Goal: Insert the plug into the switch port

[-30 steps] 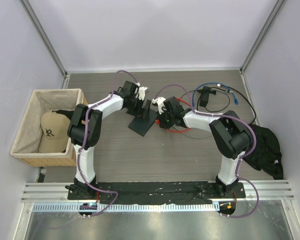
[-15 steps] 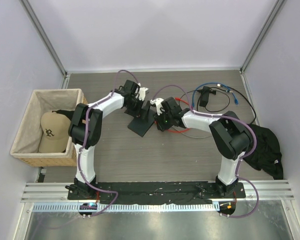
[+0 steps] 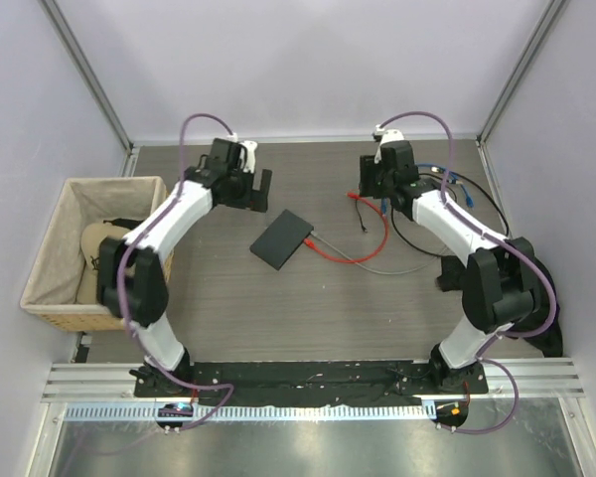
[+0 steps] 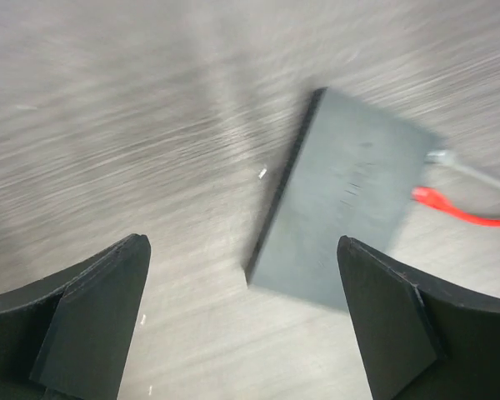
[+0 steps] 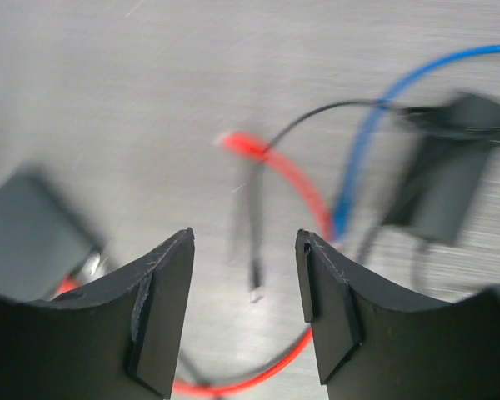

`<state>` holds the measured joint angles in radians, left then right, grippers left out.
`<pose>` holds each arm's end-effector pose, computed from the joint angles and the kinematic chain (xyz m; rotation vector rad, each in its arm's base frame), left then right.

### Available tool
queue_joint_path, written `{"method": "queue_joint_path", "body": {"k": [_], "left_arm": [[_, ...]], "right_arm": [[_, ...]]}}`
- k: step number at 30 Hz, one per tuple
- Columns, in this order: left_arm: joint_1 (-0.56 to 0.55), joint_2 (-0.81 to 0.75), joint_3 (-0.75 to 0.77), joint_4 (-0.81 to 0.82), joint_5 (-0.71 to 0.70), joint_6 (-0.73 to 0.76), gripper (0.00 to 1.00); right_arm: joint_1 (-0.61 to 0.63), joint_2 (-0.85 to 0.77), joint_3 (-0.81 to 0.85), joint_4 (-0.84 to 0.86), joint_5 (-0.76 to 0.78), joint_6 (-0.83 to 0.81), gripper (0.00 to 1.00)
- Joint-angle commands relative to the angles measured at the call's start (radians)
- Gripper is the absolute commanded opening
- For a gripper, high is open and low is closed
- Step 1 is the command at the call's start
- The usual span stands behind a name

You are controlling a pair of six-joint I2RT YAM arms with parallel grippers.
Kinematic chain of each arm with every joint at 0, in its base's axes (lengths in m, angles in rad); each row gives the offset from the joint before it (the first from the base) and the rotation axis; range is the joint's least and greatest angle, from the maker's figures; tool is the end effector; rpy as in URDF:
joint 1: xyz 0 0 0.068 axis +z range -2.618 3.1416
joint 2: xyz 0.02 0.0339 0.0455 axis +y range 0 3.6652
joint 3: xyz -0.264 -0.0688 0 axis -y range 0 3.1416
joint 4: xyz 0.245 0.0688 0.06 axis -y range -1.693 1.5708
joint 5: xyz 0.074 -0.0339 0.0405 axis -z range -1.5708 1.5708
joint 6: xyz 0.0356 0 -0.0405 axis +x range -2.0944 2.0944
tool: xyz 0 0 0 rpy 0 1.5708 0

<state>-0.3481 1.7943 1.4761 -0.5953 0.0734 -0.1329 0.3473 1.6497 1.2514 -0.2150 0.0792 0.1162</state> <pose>0.3722 -0.1378 0.2646 0.3001 2.4866 -0.2927 0.3577 0.1265 0.2739 -0.2075 2.1775 0.1764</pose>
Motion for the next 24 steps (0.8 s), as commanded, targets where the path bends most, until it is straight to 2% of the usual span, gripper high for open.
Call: {"method": "queue_joint_path", "body": {"k": [1,5,9,15,24], "left_arm": [[-0.003,-0.271,-0.110,0.048,-0.067,-0.068,1.00],[-0.002,-0.505,-0.256,0.092,-0.162,-0.079,1.00],[-0.003,-0.639,-0.413,0.158,-0.233,-0.070,1.00],[-0.003,-0.670,-0.507,0.166,-0.320,-0.042,1.00],[-0.003,-0.633,-0.485,0.155,-0.274,-0.054,1.00]], "right_arm": [[-0.047,0.068,0.097,0.011,0.142,0.100,0.59],[-0.073,0.215,0.193,-0.012,0.178,0.146,0.57],[-0.088,0.334,0.296,-0.058,0.235,0.160,0.52],[-0.108,0.456,0.394,-0.158,0.286,0.197,0.47],[-0.126,0.547,0.436,-0.237,0.275,0.215,0.44]]}}
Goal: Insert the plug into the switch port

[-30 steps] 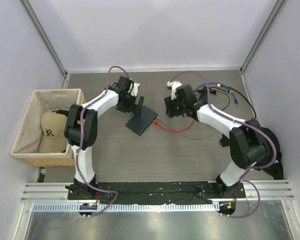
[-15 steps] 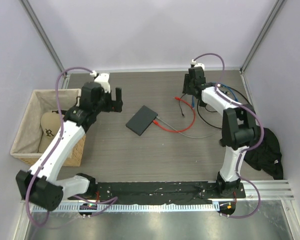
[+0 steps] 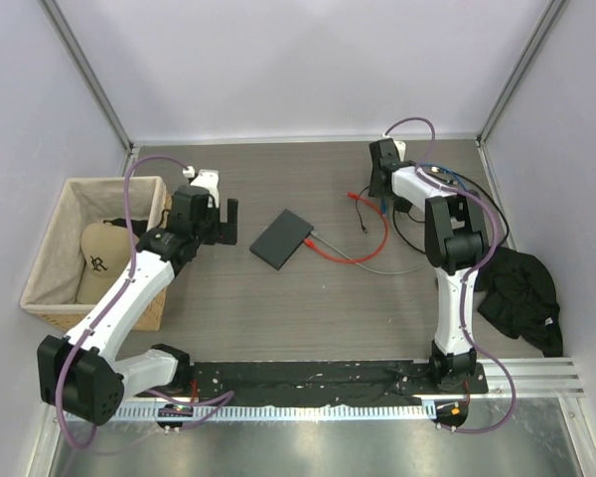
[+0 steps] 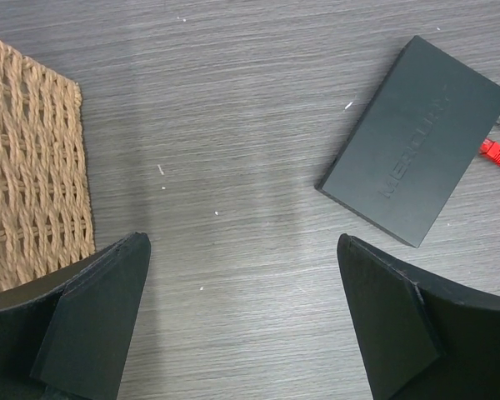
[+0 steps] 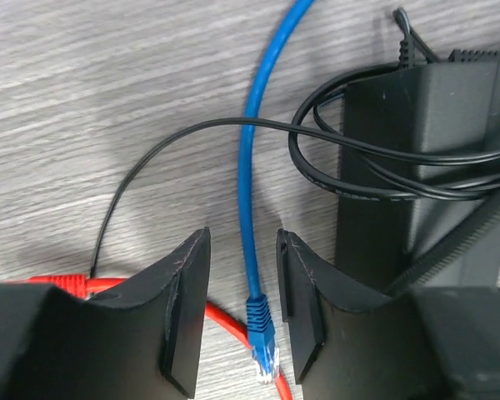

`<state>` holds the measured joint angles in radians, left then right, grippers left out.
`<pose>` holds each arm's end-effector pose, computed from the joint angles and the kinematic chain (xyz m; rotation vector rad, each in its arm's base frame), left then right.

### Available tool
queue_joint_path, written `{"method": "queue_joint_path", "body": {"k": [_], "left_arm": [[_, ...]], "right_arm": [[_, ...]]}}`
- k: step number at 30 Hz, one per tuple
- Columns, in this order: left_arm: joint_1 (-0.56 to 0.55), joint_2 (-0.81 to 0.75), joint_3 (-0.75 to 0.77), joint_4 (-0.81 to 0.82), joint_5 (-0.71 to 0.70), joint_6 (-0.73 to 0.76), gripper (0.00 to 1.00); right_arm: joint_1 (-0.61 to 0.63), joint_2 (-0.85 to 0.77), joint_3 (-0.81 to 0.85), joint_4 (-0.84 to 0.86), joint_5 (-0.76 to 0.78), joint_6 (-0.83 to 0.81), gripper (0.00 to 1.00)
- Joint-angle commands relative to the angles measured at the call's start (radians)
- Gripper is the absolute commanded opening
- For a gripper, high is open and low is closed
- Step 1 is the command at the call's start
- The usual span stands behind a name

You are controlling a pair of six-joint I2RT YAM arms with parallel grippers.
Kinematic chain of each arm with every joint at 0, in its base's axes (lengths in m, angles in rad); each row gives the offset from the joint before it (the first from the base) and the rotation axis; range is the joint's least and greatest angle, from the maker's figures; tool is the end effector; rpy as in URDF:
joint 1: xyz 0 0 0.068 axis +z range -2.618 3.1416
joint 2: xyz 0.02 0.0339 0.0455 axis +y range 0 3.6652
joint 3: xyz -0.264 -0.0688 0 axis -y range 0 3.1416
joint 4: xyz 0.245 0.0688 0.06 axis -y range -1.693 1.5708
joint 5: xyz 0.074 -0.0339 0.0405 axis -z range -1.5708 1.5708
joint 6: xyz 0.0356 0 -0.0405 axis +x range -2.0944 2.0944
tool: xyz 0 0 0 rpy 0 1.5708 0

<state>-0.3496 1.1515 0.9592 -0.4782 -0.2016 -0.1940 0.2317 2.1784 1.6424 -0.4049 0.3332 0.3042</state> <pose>0.2371 -0.0789 0.2990 0.0645 2.2254 -0.0718 0.4654 0.0978 0.1697 0.2225 2.4384 -0.1856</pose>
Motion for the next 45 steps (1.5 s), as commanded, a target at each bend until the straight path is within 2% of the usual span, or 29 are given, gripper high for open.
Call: {"method": "queue_joint_path", "body": {"k": [1,6,9,10,12,23,27,30,36,40,45], "left_arm": [[0.000,0.013,0.032,0.039,0.004,0.005,1.00],[-0.002,0.022,0.032,0.036,0.008,0.002,1.00],[0.000,0.030,0.035,0.030,0.019,-0.002,1.00],[-0.002,0.031,0.035,0.033,0.021,-0.004,1.00],[-0.002,0.030,0.033,0.032,0.030,-0.007,1.00],[-0.002,0.020,0.036,0.035,0.053,-0.015,1.00],[-0.002,0.016,0.039,0.035,0.085,-0.030,1.00],[-0.003,0.013,0.046,0.036,0.113,-0.039,1.00],[-0.038,0.007,0.058,0.026,0.131,-0.053,1.00],[-0.048,0.014,0.065,0.032,0.252,-0.097,1.00],[-0.095,0.030,0.082,0.082,0.317,-0.228,1.00]], "right_arm": [[-0.014,0.023,0.043,-0.049,0.014,0.030,0.43],[-0.037,0.021,0.008,-0.057,-0.048,0.041,0.33],[-0.054,0.000,-0.007,-0.057,-0.094,0.049,0.16],[-0.066,-0.009,-0.010,-0.057,-0.100,0.049,0.07],[-0.077,-0.046,-0.006,-0.057,-0.103,0.033,0.01],[-0.155,-0.318,0.198,-0.075,-0.184,-0.077,0.01],[-0.158,-0.425,0.186,-0.075,-0.261,-0.088,0.01],[-0.157,-0.525,0.097,-0.068,-0.397,-0.042,0.01],[-0.157,-0.738,-0.225,-0.017,-0.617,0.118,0.01],[-0.157,-0.860,-0.499,0.084,-0.758,0.144,0.01],[-0.149,-0.995,-0.691,0.259,-0.839,0.209,0.01]]}}
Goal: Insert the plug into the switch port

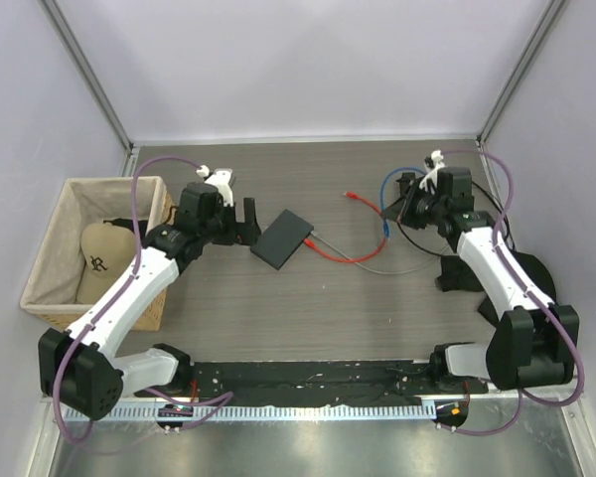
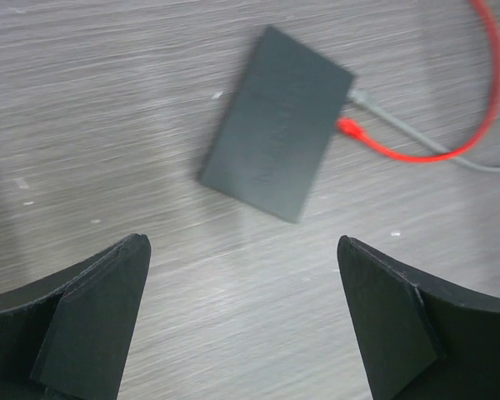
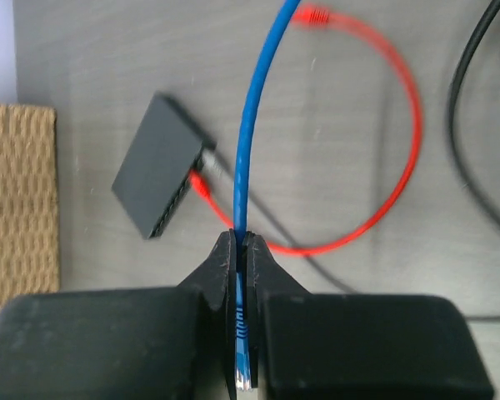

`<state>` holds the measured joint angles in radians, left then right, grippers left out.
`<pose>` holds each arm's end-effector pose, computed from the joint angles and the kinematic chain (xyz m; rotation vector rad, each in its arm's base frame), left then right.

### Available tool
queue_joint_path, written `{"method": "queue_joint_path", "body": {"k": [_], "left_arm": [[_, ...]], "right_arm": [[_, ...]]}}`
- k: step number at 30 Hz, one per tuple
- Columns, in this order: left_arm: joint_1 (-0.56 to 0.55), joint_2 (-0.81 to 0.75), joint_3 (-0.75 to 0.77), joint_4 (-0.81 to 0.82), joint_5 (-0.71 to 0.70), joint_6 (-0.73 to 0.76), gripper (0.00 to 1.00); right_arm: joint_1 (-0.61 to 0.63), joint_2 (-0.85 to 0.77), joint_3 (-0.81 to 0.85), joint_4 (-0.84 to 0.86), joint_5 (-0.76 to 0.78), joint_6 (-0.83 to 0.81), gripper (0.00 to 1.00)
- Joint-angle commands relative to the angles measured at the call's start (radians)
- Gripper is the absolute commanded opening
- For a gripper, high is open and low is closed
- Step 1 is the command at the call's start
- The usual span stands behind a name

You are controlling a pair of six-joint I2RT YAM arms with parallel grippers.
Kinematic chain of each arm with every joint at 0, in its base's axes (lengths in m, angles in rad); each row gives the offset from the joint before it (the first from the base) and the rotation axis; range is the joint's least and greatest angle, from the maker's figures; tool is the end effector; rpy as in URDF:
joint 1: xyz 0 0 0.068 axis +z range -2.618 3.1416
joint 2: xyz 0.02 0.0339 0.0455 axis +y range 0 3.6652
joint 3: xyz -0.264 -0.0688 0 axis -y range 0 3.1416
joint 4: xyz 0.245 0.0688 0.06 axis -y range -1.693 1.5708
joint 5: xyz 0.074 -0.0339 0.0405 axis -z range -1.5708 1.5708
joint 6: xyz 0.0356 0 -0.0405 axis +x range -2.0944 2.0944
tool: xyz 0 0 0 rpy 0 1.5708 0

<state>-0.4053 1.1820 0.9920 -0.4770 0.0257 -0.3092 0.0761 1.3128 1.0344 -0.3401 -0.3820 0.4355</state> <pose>0.2367 -0.1025 0.3027 0.1232 2.2670 -0.4127 0.2900 0.0354 0.2971 0.1786 2.2188 0.7034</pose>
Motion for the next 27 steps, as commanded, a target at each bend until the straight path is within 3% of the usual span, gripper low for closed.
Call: {"method": "queue_joint_path", "body": {"k": [1,4,8,13,18,27], "left_arm": [[-0.082,0.005,0.054,0.095,0.089,-0.132,1.00],[-0.174,0.039,0.069,0.156,0.019,-0.212,1.00],[-0.375,0.103,0.105,0.210,-0.101,-0.264,1.00],[-0.585,0.192,0.138,0.276,-0.335,-0.200,1.00],[-0.751,0.274,0.165,0.334,-0.594,-0.036,0.98],[-0.820,0.386,0.177,0.540,-0.627,0.051,0.91]], "right_arm": [[0.014,-0.141,-0.123,0.223,-0.104,0.086,0.01],[0.033,-0.182,-0.160,0.225,-0.008,0.135,0.01],[0.164,-0.231,-0.172,0.167,0.170,0.152,0.01],[0.284,-0.270,-0.207,0.099,0.377,0.206,0.01],[0.338,-0.274,-0.211,0.072,0.469,0.290,0.01],[0.383,-0.300,-0.204,0.041,0.542,0.361,0.01]]}}
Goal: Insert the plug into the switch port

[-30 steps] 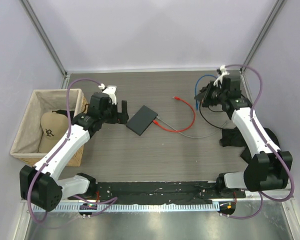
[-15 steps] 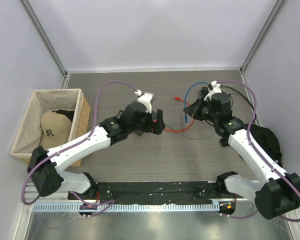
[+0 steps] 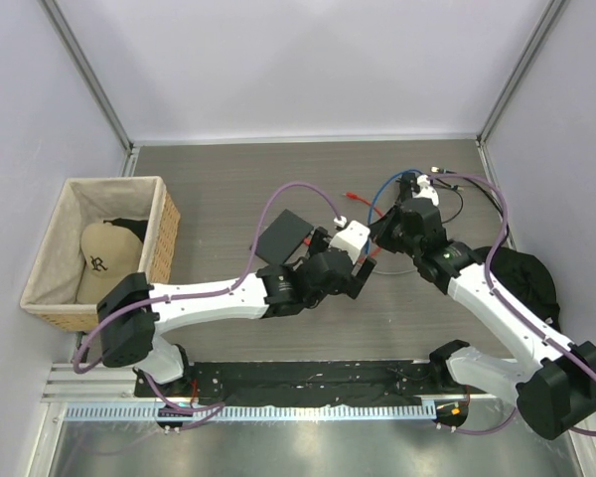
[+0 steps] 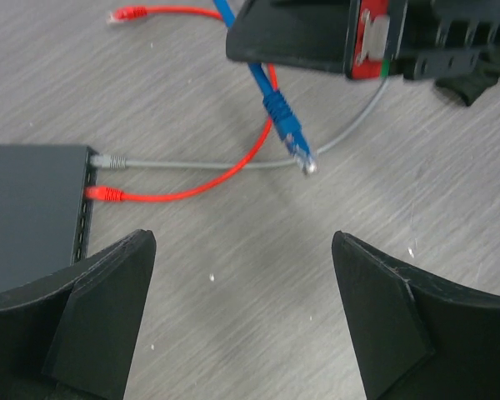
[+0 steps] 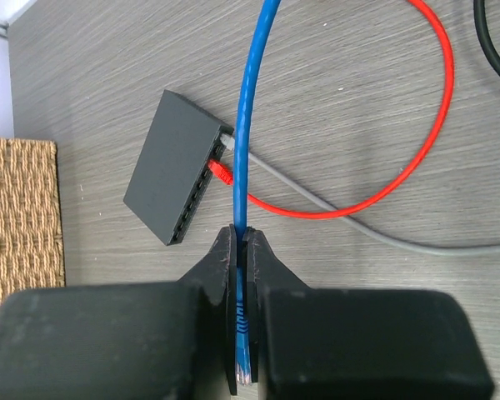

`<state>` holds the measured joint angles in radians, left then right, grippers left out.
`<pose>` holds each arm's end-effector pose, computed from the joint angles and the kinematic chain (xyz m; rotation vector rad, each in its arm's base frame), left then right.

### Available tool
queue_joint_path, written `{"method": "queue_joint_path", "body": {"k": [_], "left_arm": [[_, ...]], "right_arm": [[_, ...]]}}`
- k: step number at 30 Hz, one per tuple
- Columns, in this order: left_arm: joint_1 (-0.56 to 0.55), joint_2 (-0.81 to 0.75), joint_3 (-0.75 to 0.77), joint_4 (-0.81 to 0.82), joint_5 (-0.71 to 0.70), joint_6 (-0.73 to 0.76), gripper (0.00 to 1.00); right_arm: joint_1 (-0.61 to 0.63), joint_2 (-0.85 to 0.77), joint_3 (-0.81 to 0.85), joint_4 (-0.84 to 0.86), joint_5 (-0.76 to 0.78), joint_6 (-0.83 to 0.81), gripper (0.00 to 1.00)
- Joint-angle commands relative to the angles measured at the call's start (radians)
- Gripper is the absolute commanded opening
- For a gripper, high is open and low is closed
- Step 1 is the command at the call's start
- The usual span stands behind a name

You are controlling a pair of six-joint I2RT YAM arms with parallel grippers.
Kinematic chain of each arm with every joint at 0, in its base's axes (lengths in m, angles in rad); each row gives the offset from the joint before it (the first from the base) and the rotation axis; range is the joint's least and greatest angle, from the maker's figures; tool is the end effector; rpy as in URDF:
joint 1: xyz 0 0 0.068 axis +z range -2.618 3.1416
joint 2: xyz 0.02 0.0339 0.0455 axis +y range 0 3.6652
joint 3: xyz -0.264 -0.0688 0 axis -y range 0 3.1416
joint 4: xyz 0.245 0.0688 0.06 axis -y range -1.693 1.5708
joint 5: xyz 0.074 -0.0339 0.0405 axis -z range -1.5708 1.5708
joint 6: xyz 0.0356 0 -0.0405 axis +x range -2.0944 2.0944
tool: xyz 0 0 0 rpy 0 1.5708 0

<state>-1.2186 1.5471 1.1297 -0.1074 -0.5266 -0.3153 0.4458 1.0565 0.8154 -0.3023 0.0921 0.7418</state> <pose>0.1385 -0.3249 0.2805 0.5991 1.9541 -0.4161 0.2144 0.0988 0.2865 0.3760 2.1394 0.6026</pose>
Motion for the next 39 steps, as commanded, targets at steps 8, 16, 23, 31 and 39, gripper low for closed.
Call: {"method": "queue_joint_path", "body": {"k": [8,16,23,31,39], "left_arm": [[-0.015,0.113,0.051,0.327,-0.044,0.088,0.82],[-0.015,0.162,0.058,0.399,-0.079,0.097,0.52],[-0.015,0.154,0.058,0.408,-0.073,0.105,0.02],[0.039,0.033,0.001,0.377,-0.056,0.068,0.00],[0.208,-0.146,0.016,0.246,0.131,0.039,0.00]], "right_arm": [[0.019,-0.053,0.005,-0.003,0.069,0.077,0.01],[0.019,-0.058,-0.001,0.005,0.061,0.085,0.01],[0.019,-0.062,-0.007,0.023,0.052,0.079,0.05],[0.016,-0.107,0.066,0.032,0.129,-0.022,0.47],[0.016,-0.170,0.171,0.058,0.083,-0.265,0.60]]}}
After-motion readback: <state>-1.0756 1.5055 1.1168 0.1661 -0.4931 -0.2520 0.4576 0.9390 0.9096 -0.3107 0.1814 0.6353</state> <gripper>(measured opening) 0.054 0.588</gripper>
